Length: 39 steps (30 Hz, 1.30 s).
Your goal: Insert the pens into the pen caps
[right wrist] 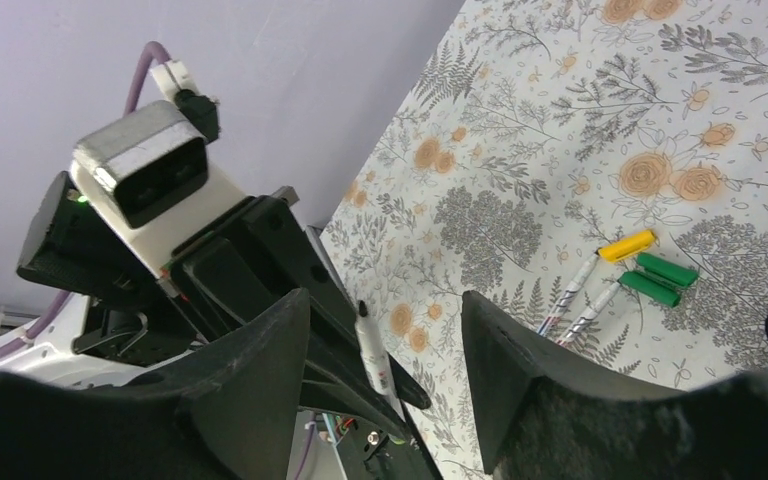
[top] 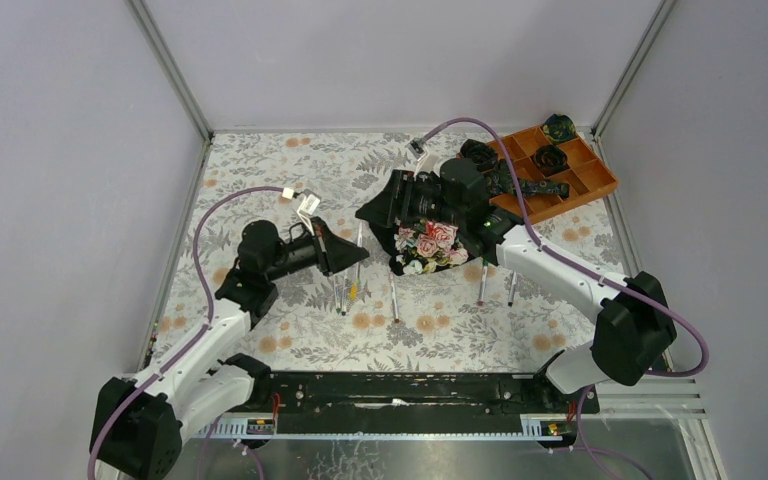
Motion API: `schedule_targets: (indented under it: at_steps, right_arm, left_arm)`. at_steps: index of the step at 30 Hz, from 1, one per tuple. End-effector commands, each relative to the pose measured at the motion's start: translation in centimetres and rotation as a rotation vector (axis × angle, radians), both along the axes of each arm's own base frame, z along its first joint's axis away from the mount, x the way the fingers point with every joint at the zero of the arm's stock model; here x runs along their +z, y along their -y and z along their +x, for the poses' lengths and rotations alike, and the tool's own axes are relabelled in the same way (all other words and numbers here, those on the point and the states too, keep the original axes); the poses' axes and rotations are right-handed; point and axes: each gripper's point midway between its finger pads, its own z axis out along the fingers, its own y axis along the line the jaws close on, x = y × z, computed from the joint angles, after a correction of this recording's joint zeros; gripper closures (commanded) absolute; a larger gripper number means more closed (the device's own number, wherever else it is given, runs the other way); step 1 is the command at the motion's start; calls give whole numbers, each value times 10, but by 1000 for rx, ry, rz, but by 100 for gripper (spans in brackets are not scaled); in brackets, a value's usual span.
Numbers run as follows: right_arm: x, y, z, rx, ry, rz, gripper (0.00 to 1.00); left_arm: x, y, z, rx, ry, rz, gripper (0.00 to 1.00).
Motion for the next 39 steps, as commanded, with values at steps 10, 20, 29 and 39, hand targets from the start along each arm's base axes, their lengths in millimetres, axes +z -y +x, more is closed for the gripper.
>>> schedule_targets:
  at_steps: [10, 20, 29, 39]
  right_arm:
    - [-59, 22, -7, -87, 106, -316, 42]
    - [-162, 1, -100, 167, 100, -566, 47]
    - [-206, -14, -140, 364, 142, -730, 54]
    - [-227, -20, -156, 382, 30, -779, 51]
  left_arm:
    - [-6, -91, 63, 575, -72, 105, 100]
    - [6, -124, 70, 630, -4, 223, 100]
    - [-1, -130, 65, 640, 13, 261, 100]
    - [-5, -128, 65, 635, 0, 256, 100]
